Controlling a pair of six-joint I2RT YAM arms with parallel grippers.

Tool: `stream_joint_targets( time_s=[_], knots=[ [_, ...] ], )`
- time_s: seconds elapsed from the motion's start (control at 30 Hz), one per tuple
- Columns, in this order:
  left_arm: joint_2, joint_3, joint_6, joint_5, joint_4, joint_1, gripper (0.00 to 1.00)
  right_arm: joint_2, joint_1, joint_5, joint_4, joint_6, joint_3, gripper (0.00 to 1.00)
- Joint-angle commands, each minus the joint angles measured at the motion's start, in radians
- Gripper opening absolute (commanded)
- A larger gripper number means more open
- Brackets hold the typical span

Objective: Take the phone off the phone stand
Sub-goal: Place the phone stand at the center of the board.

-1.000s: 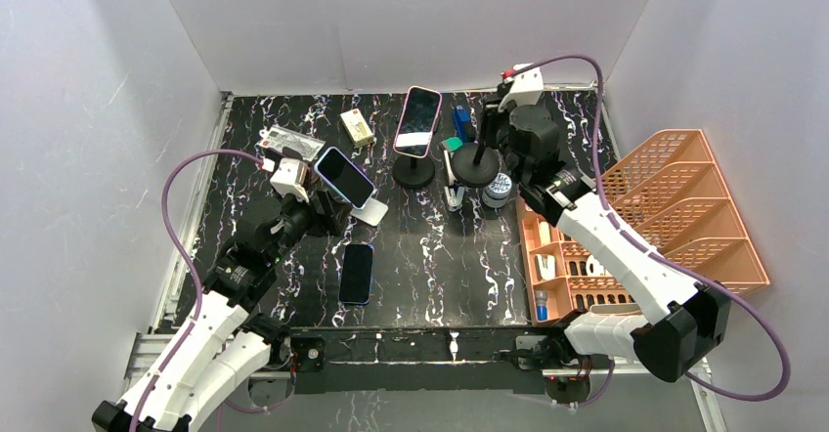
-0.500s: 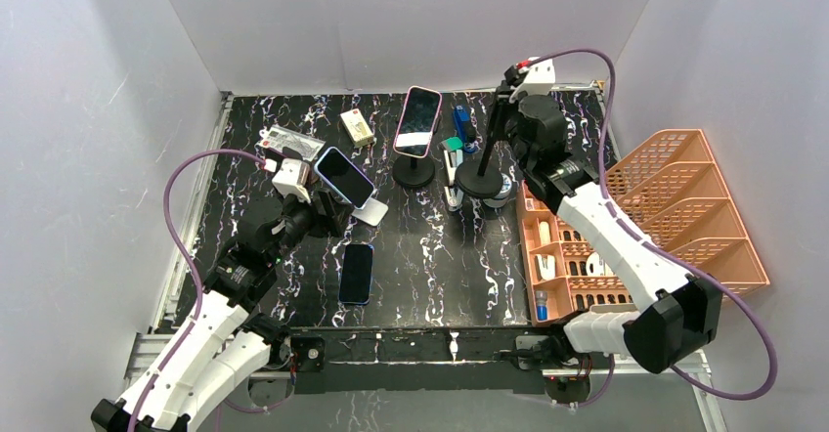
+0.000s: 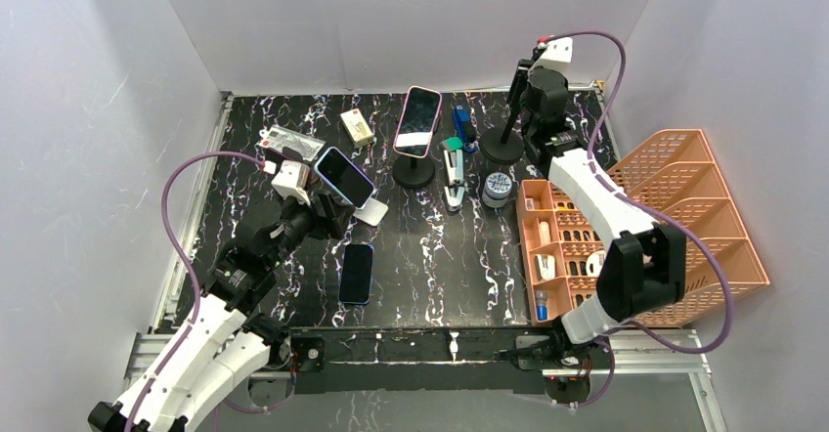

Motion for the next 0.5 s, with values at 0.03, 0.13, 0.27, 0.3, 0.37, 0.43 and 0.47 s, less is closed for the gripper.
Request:
stream_joint_targets(
  time_s=[0.03,0.13,0.27,0.3,0.37,0.43,0.47],
  knots=[
    [-0.035,0.001,0.009,-0.037,0.008,-0.016,0.69,0.072,-0.052,0.051,0.314,-0.027,0.051,0.0],
    [-0.04,0.002,0.01,-0.04,0.006,-0.021,0.69,0.128,-0.069,0.049,0.325,-0.034,0.071,0.0],
    [-0.048,0.001,0.012,-0.044,0.007,-0.025,0.69,0.178,-0.075,0.054,0.344,-0.05,0.062,0.0],
    [-0.05,0.001,0.012,-0.044,0.007,-0.025,0.69,0.186,-0.076,0.055,0.348,-0.05,0.054,0.0],
    [-0.052,0.001,0.013,-0.045,0.007,-0.027,0.69,0.196,-0.078,0.061,0.359,-0.049,0.032,0.0],
    [-0.051,0.002,0.013,-0.045,0.007,-0.028,0.69,0.197,-0.078,0.057,0.378,-0.048,0.001,0.0],
    [-0.051,0.001,0.013,-0.045,0.006,-0.029,0.69,0.197,-0.077,0.055,0.384,-0.049,-0.008,0.0]
  ],
)
